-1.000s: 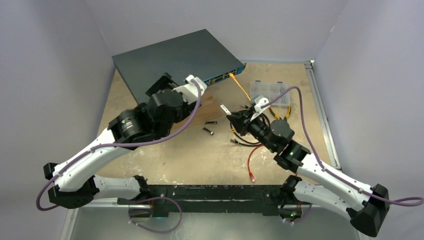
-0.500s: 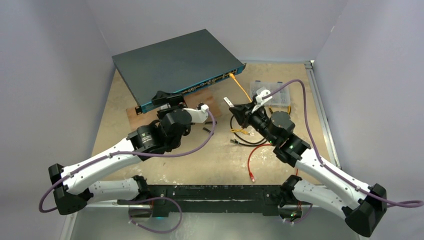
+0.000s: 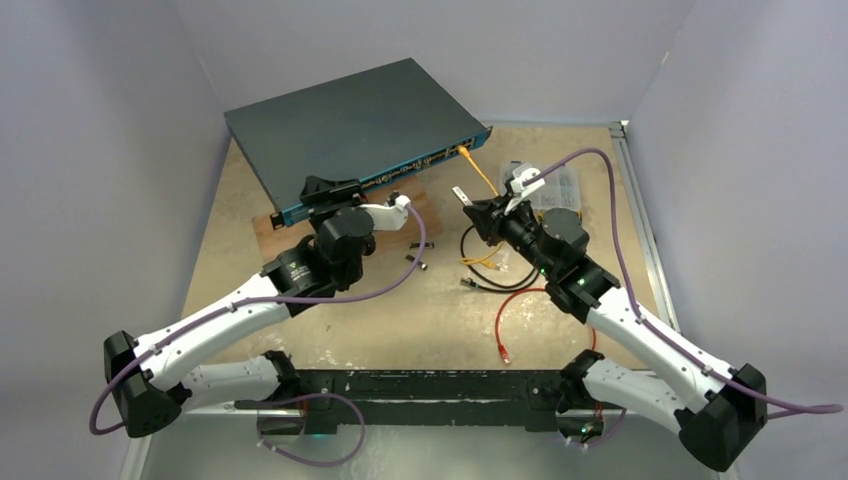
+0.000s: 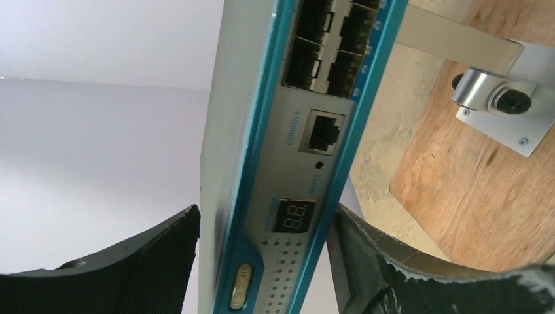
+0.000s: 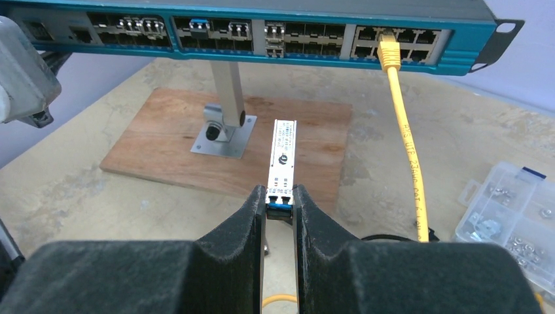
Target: Insert the plug into the switch port
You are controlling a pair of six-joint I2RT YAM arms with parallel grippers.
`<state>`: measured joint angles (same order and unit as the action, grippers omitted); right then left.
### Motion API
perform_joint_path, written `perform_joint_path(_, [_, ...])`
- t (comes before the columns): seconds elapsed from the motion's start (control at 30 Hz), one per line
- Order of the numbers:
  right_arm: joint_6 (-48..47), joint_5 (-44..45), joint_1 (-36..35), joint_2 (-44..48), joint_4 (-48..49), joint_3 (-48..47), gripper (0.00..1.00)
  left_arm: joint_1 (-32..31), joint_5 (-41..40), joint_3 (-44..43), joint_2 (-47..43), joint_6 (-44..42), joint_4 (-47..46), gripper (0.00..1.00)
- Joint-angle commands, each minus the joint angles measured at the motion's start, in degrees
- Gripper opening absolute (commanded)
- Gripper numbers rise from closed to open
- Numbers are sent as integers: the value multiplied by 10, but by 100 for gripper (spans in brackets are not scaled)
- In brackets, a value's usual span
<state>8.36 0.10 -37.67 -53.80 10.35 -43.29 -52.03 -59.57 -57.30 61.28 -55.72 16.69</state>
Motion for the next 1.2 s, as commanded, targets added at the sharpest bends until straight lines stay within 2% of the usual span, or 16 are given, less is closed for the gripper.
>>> perform_joint_path(0.0, [-14, -37, 19, -20, 20, -33, 0, 3, -21, 23, -4, -37, -59, 65])
perform_joint_path(0.2, [-17, -49, 28, -46, 23, -66, 0, 3, -30, 53, -19, -65, -95, 53])
perform_joint_path(0.3, [-23, -42, 29, -59, 25, -80, 0, 3, -21, 58, -20, -72, -83, 40])
perform_joint_path(0.63, [-32, -36, 32, -110, 52, -103, 0, 3, -23, 70, -21, -74, -106, 24])
perform_joint_path(0.9, [-33, -26, 33, -145, 93, -102, 0, 3, -22, 71, -20, -69, -110, 0])
perform_joint_path(1.17, [-32, -15, 34, -166, 120, -110, 0, 3, -13, 73, -27, -63, -110, 0])
